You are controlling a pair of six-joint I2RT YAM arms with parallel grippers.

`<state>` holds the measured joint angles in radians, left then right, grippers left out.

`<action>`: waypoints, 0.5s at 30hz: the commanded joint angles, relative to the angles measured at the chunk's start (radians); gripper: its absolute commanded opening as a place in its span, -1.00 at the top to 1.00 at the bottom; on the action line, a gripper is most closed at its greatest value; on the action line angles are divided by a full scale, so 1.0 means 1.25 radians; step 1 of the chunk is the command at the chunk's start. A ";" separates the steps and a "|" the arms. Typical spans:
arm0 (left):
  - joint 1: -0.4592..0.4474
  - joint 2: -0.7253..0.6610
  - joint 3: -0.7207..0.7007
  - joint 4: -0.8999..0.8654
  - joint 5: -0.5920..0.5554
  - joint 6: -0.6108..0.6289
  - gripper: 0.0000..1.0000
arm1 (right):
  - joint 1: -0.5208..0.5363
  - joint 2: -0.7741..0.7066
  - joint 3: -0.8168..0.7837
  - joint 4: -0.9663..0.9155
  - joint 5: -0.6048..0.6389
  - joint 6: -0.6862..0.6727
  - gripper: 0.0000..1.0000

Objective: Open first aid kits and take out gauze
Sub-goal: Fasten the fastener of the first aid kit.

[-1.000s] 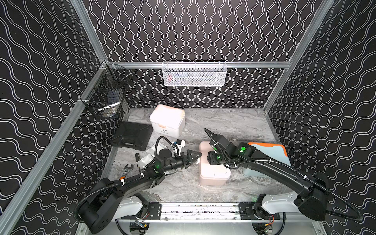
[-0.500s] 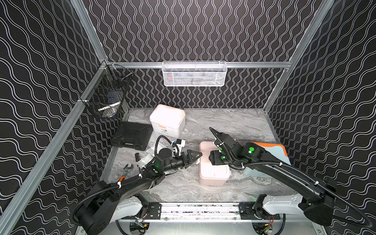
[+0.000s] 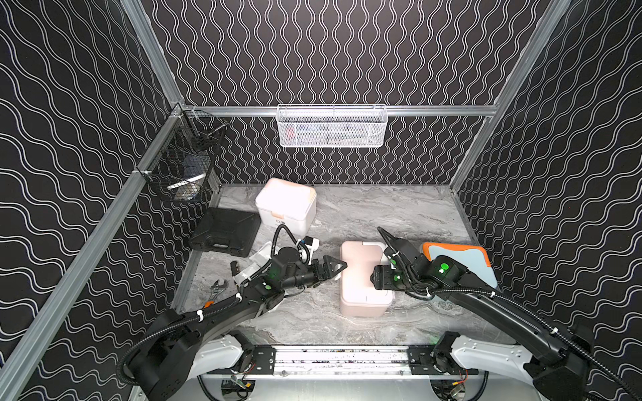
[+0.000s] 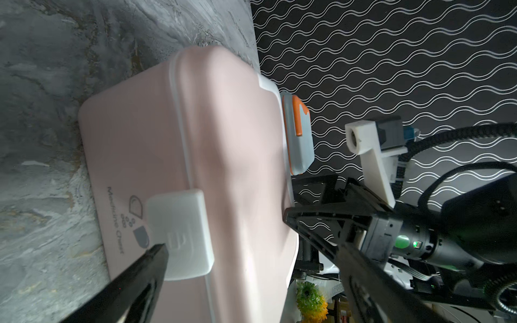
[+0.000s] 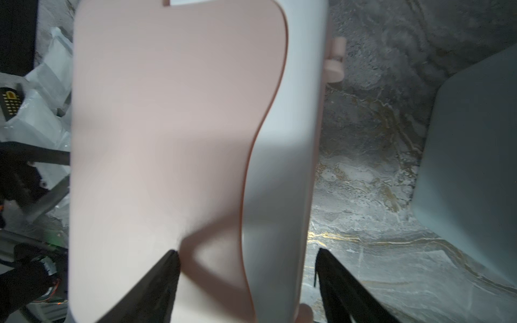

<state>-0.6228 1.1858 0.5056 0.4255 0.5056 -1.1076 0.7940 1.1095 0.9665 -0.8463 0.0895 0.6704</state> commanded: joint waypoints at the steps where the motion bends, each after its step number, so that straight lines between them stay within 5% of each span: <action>1: -0.012 0.021 0.015 0.025 0.006 0.010 -0.98 | -0.007 0.008 -0.007 0.003 -0.037 -0.009 -0.54; 15: -0.047 0.071 0.039 0.068 -0.012 0.005 -0.98 | -0.018 0.060 0.006 0.064 -0.089 -0.037 -0.50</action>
<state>-0.6735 1.2713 0.5476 0.4053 0.4454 -1.1007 0.7700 1.1580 0.9741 -0.8021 0.0513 0.6483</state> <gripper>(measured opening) 0.989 0.749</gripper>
